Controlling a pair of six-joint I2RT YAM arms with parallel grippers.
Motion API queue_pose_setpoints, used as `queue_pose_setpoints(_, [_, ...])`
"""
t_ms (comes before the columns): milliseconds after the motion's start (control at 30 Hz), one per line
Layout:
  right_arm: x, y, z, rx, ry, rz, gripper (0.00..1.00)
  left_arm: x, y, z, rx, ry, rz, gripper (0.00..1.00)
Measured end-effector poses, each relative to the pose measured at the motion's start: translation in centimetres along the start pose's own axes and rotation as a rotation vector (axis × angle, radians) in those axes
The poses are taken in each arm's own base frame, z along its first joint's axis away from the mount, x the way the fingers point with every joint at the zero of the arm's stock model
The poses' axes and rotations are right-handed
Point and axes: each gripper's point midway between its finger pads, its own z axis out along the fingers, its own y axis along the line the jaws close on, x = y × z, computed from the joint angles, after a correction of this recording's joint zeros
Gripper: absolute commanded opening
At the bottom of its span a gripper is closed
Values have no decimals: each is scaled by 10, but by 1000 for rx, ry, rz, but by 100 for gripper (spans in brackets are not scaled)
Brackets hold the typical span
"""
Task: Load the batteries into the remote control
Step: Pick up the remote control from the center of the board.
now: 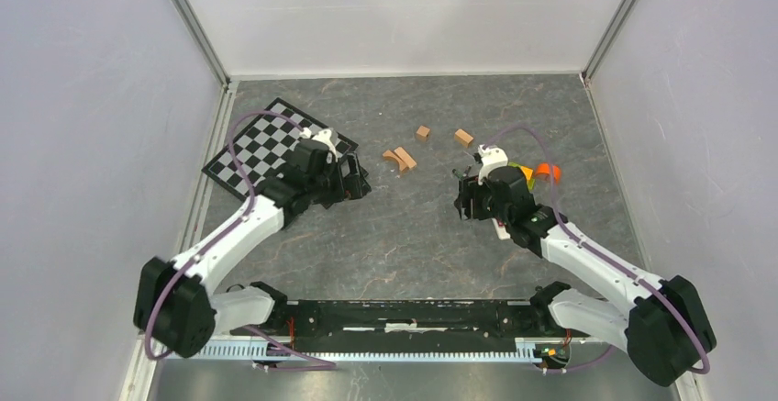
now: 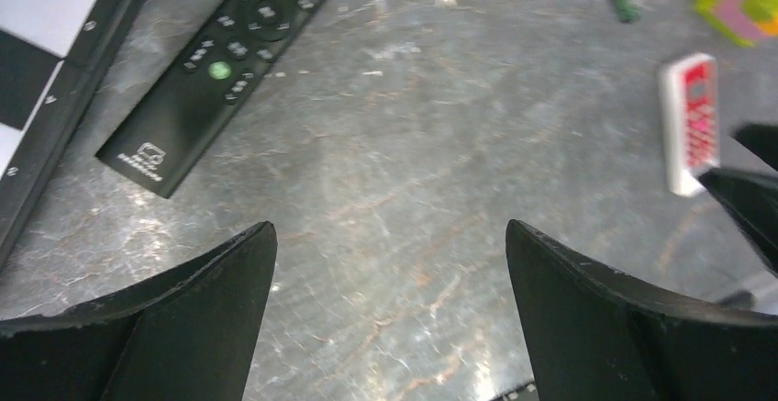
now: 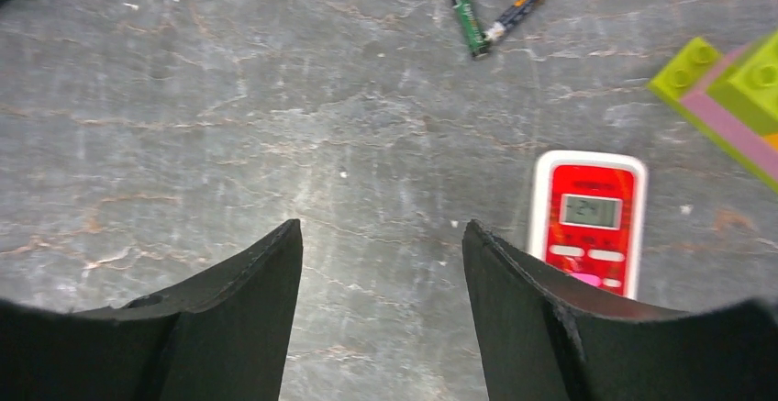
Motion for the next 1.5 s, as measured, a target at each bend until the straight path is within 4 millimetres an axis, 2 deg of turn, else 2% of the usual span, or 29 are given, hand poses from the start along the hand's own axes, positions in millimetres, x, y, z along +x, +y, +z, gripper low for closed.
queue_pose_setpoints(167, [4,15,5,-81,-23,63,69,12,38,39,-188,55,-31,100])
queue_pose_setpoints(267, [10,21,8,-114,-13,77,69,13,52,58,-246,68,-37,98])
queue_pose_setpoints(400, [18,24,11,-133,9,79,70,-2,57,85,-269,60,-26,99])
queue_pose_setpoints(600, [19,30,9,-169,14,96,70,-38,52,122,-281,44,38,98])
queue_pose_setpoints(700, [23,33,7,-189,19,111,70,-40,57,134,-309,52,59,98])
queue_pose_setpoints(867, [29,36,6,-205,36,126,70,-19,74,142,-365,122,65,98])
queue_pose_setpoints(1067, [30,38,6,-216,40,131,70,-7,79,140,-385,151,67,93])
queue_pose_setpoints(1300, [36,40,6,-227,54,145,69,20,65,128,-391,172,126,77])
queue_pose_setpoints(1433, [41,40,6,-230,63,149,68,29,62,124,-423,178,166,73])
queue_pose_setpoints(1500, [43,40,6,-232,67,151,68,32,60,123,-430,181,174,67])
